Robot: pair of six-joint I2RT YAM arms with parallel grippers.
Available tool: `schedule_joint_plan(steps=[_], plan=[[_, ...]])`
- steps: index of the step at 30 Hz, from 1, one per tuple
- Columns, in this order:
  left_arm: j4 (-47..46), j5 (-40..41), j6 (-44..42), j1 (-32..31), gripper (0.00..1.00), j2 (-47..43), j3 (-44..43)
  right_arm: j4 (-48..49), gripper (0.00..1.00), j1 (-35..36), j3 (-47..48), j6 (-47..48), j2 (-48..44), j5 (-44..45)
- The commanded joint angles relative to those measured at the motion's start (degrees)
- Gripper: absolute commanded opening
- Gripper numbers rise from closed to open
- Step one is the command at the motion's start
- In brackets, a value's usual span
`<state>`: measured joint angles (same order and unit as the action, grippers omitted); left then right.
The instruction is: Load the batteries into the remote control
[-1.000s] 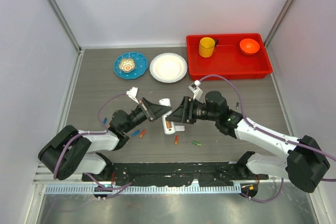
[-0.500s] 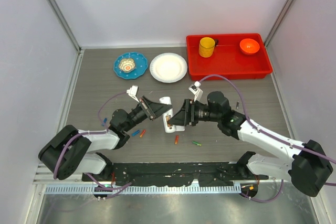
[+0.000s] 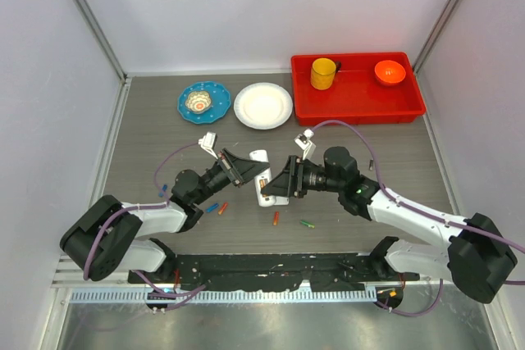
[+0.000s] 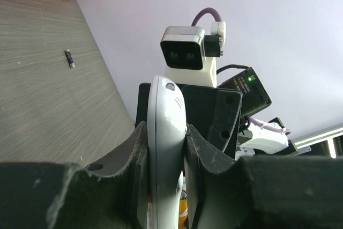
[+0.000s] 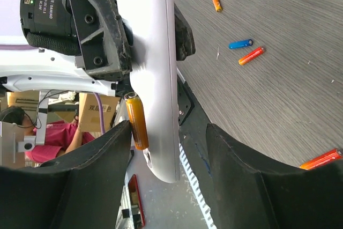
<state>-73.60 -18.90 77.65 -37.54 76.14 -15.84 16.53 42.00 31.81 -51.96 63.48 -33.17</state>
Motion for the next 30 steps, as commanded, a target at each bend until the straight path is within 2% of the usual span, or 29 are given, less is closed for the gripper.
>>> schedule_joint_plan(steps=[1,20,30], plan=[[-12.3,-0.9,0.5,-0.2,0.0,-1.1,-1.7,6.3,0.62,0.3,0.2,-1.9,0.9,-0.5],[-13.7,-0.6,1.5,-0.3,0.0,-2.0,-2.1,7.7,0.48,0.2,-0.5,-3.3,3.8,1.1],[-13.7,-0.5,1.5,-0.3,0.0,-2.7,-2.4,8.3,0.31,0.4,-1.6,-4.4,4.2,2.1]])
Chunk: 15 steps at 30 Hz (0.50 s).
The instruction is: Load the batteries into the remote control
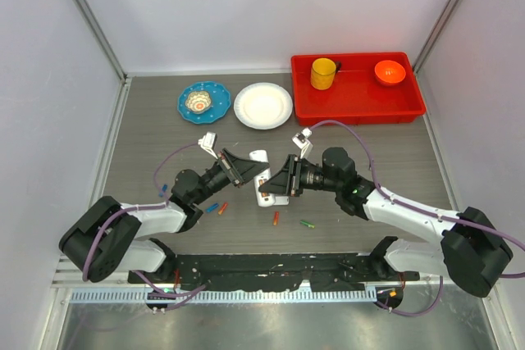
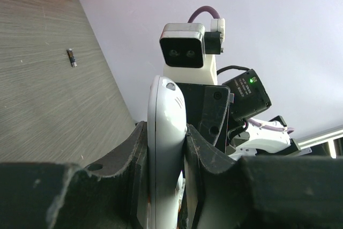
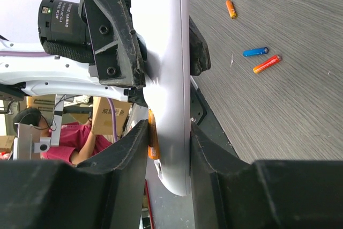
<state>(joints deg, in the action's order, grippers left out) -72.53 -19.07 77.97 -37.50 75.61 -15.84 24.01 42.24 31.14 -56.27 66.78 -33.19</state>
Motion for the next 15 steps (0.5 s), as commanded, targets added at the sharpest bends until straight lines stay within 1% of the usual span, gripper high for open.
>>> schedule_joint_plan(steps=[1,10,15], plan=[[-14.7,-0.4,1.1,-0.4,0.0,-2.2,-2.4,0.9,0.31,0.1,-0.9,-0.2,1.0,2.3],[-14.7,0.3,0.1,-2.1,0.0,-1.2,-2.9,-4.0,0.21,0.1,0.1,1.4,1.3,5.1],[-14.7,1.5,-1.0,-4.4,0.0,0.1,-3.7,-5.7,0.1,0.1,0.5,1.6,1.2,7.5]])
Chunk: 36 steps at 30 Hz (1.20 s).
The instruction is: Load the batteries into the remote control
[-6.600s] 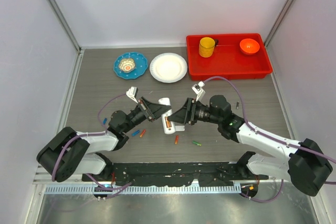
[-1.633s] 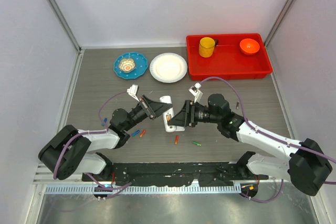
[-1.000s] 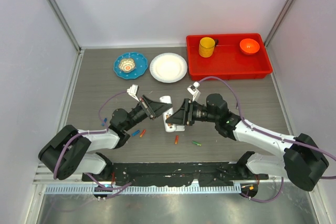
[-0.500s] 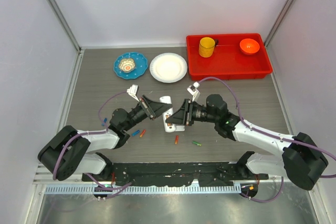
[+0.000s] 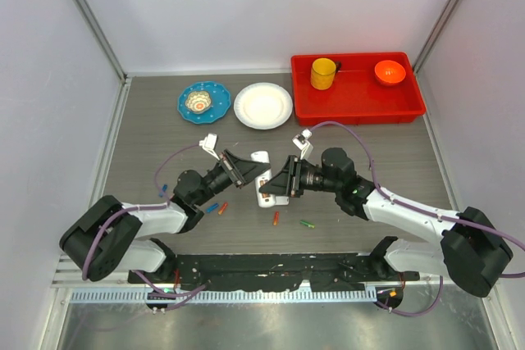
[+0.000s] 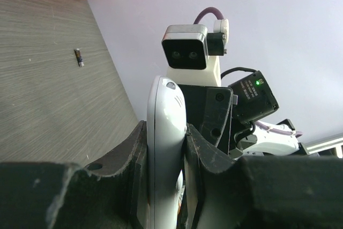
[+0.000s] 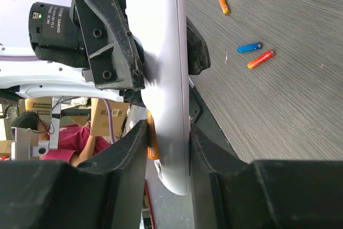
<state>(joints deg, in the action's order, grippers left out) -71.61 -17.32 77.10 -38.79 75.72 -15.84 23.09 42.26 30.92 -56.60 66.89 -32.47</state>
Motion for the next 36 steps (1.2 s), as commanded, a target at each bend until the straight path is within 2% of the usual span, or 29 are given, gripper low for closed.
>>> schedule_joint_plan(steps=[1,19,36], plan=[[-15.7,-0.1,-0.4,-3.7,0.0,0.3,-3.9,-4.8,0.09,0.1,0.8,1.8,1.2,7.2],[-16.4,4.0,-2.7,-11.5,0.0,0.5,-1.2,-5.6,0.08,-1.3,2.9,1.2,1.0,15.0],[-17.0,5.5,-3.2,-17.3,0.0,2.3,-1.7,-4.3,0.13,-4.5,2.5,-0.4,0.9,20.1]])
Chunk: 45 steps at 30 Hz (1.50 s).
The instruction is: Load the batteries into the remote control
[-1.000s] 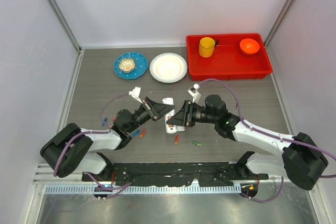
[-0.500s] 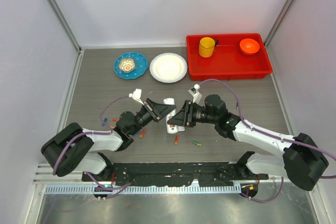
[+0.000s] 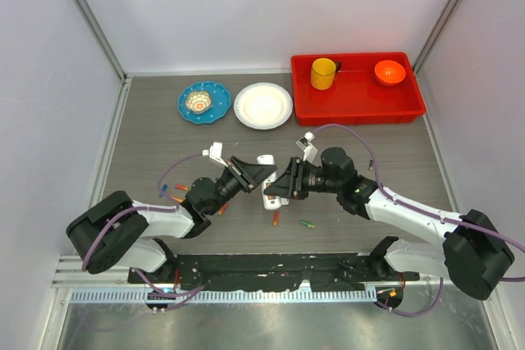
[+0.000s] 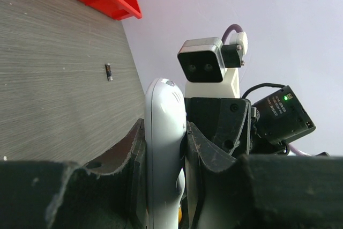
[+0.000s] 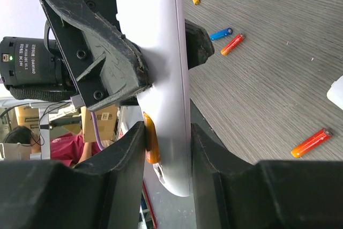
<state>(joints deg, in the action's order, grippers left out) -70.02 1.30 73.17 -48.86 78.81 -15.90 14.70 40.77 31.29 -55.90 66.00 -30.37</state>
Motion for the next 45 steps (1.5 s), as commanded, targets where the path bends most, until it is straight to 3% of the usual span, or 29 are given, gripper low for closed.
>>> schedule_joint_plan(steps=[1,20,24,29,45], plan=[[-18.6,-13.1,0.7,-7.3,0.0,-0.8,-1.7,4.2,0.14,-3.2,2.2,-1.1,1.9,18.2],[-18.6,-13.6,0.6,-8.8,0.01,0.7,-2.6,9.6,0.25,-6.2,3.1,-3.8,4.9,17.2],[-18.6,-13.0,0.2,-8.9,0.0,0.7,-2.3,10.3,0.31,-6.1,3.9,-3.4,7.2,13.7],[-18.2,-10.4,-1.8,-8.7,0.0,-0.7,-1.4,12.5,0.41,-6.2,5.4,-1.7,10.9,0.7],[-2.3,-6.6,-5.0,-5.5,0.0,-6.0,-2.0,1.9,0.51,-6.1,6.2,6.6,4.3,-5.0]])
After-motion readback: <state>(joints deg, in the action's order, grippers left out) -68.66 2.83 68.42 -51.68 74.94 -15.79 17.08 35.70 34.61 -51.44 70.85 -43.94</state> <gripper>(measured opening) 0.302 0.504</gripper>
